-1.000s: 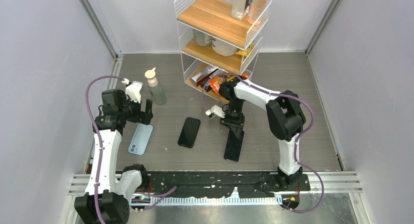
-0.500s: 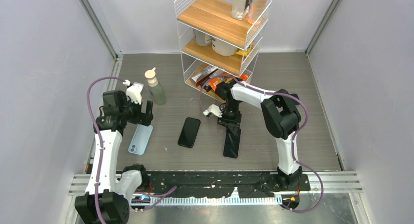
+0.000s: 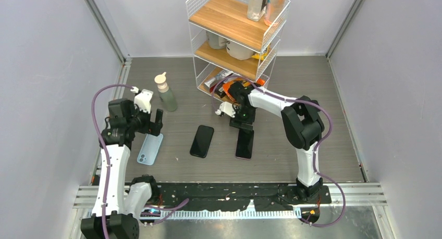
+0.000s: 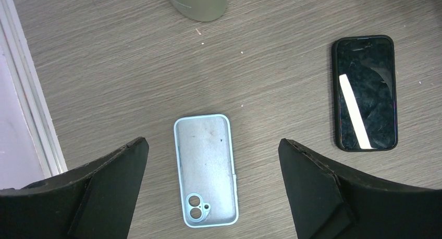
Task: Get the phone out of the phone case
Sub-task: Place the phone at the center of the board.
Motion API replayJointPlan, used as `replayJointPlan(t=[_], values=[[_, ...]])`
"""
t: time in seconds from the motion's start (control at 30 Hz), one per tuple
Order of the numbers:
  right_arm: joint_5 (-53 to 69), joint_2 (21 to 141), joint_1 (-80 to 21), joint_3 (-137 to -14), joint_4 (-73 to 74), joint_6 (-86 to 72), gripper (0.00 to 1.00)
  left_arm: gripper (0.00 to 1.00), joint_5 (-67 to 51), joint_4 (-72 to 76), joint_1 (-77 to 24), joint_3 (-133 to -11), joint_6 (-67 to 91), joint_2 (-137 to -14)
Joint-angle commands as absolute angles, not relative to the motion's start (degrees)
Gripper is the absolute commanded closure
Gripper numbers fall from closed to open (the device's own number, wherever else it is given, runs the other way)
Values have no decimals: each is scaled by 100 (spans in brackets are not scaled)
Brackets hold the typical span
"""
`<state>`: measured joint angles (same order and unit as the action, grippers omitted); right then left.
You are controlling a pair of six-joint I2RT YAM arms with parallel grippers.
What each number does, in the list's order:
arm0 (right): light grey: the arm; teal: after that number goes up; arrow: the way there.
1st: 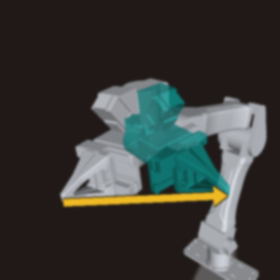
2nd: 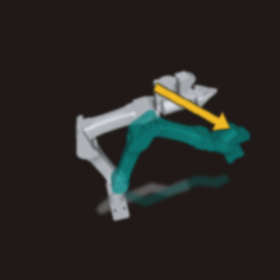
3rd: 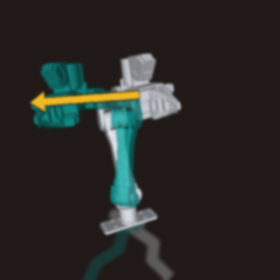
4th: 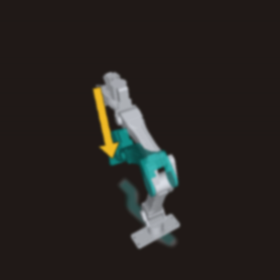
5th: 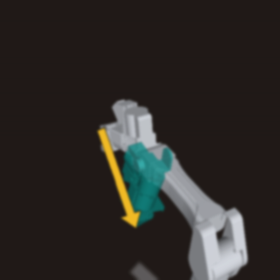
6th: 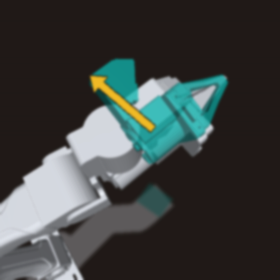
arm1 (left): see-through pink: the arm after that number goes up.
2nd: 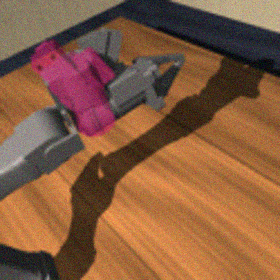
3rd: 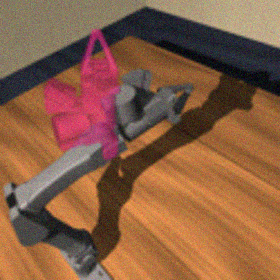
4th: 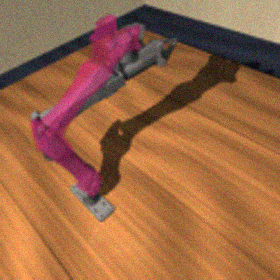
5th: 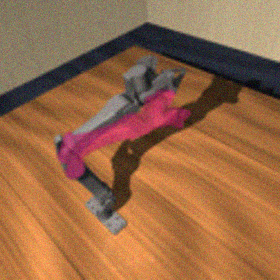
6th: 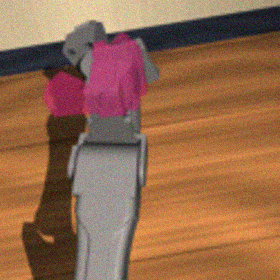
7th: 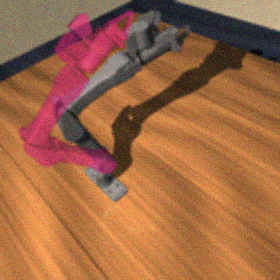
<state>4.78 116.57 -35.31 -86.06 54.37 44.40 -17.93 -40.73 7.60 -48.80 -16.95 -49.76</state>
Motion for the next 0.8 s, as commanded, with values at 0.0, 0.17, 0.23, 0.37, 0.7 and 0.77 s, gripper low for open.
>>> replayJointPlan(t=[0.0,0.17,0.23,0.37,0.7,0.77], values=[[198,11073,-3565,-8440,4889,4366,32,0,-1742,-3930,747,-4837,-1758,-4803],[265,10524,-3576,-8132,4803,4236,21,0,-1739,-3898,747,-4779,-1766,-4675],[289,10151,-3577,-7993,4749,4165,17,1,-1681,-3840,745,-4743,-1775,-4622],[186,9499,-3581,-7594,4522,3977,10,1,-1589,-3699,747,-4667,-1767,-4477],[-1075,7646,-3564,-6196,3032,3417,5,0,-2273,-3381,743,-4430,-1247,-4012],[-1341,7342,-3570,-5900,2738,3396,5,1,-2492,-3393,732,-4422,-1111,-3992]])
